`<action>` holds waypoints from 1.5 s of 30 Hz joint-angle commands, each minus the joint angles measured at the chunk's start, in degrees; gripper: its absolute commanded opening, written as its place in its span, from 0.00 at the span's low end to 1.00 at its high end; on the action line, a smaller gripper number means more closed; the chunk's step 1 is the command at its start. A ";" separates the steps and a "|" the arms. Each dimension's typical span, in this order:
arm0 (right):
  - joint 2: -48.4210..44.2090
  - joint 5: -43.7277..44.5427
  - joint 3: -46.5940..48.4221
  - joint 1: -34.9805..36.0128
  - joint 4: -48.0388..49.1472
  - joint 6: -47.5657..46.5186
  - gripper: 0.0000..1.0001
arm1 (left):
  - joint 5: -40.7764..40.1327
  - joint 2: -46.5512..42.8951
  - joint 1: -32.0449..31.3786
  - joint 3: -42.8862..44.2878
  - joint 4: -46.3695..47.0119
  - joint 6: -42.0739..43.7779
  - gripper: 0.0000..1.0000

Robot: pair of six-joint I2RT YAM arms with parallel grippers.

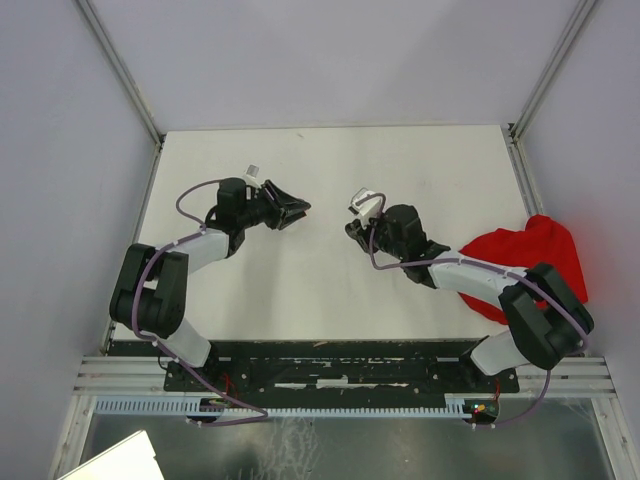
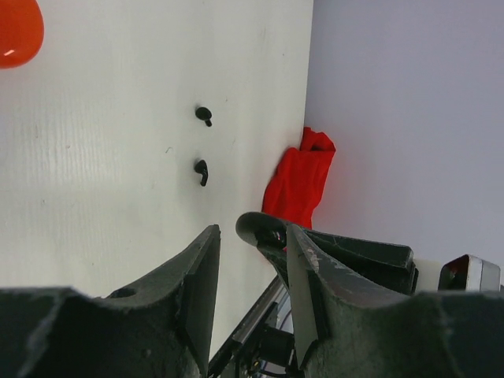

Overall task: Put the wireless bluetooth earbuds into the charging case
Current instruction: Pick up the charging case at the center of the board.

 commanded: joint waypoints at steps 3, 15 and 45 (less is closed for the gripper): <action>-1.10 -1.58 -2.14 -0.03 18.59 -18.16 0.02 | 3.43 -2.41 -0.39 1.76 -0.78 1.73 0.46; 9.98 -7.86 -2.75 -0.02 32.79 -35.85 0.02 | 4.41 -0.29 -2.29 1.38 3.37 -4.60 0.46; 14.60 -10.44 -4.13 1.71 36.39 -42.50 0.01 | -1.47 6.28 -7.63 6.71 5.83 -9.82 0.52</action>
